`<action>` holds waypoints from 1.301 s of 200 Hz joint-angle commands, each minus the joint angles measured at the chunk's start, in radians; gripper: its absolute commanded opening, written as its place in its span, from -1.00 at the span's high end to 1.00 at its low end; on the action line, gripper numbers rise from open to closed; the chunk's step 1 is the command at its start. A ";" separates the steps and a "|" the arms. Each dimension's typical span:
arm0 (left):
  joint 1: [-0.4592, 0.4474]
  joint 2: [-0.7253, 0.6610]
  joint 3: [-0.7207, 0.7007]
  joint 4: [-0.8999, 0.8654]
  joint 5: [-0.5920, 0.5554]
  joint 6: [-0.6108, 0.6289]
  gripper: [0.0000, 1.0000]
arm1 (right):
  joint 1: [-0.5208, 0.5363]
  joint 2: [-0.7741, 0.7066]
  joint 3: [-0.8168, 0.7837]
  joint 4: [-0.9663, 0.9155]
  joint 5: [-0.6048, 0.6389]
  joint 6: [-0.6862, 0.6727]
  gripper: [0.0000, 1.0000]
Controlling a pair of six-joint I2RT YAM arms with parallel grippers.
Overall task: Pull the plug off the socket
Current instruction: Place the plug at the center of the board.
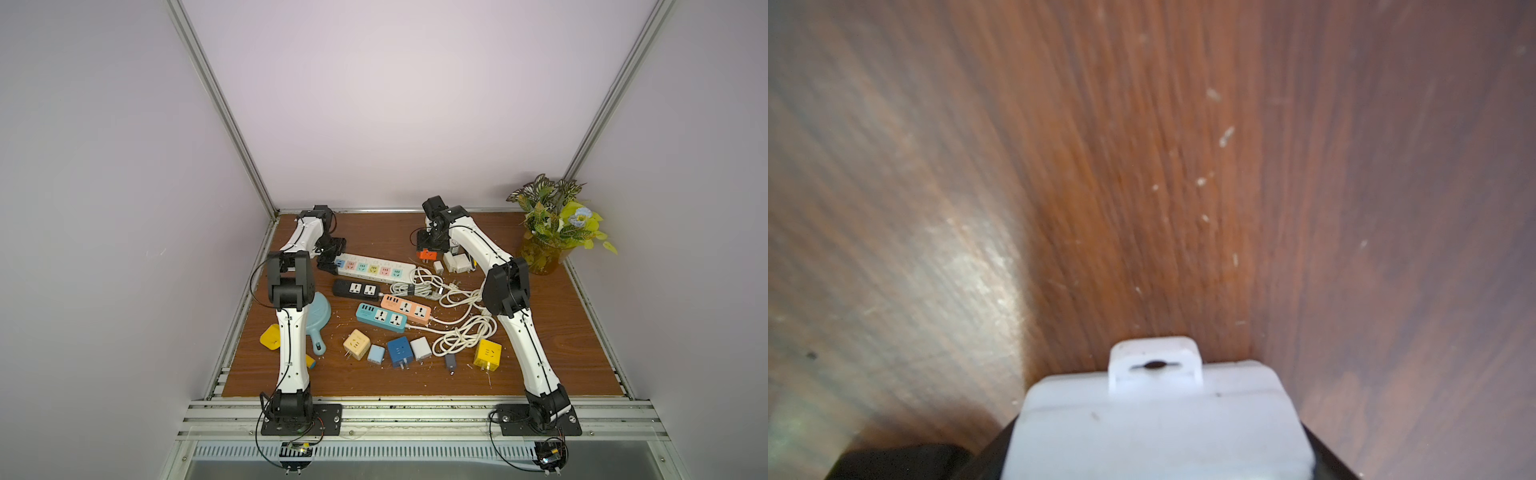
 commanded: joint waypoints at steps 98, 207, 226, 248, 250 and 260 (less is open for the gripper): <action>-0.006 0.034 -0.049 -0.023 -0.036 -0.002 -0.52 | -0.002 0.012 0.001 0.024 -0.005 0.161 0.17; -0.007 -0.022 -0.058 -0.023 -0.014 0.002 -1.00 | -0.005 0.016 0.014 0.084 -0.023 0.196 -0.71; -0.008 -0.032 -0.058 -0.021 -0.015 0.003 -1.00 | -0.004 0.012 0.013 0.093 -0.027 0.197 -0.76; -0.009 -0.038 -0.057 -0.022 -0.016 0.005 -1.00 | -0.004 0.005 0.015 0.103 -0.028 0.197 -0.75; -0.010 -0.039 -0.057 -0.021 -0.016 0.006 -1.00 | -0.005 0.003 0.015 0.104 -0.029 0.197 -0.76; -0.009 -0.041 -0.056 -0.021 -0.015 0.005 -1.00 | -0.004 0.000 0.013 0.107 -0.025 0.195 -0.74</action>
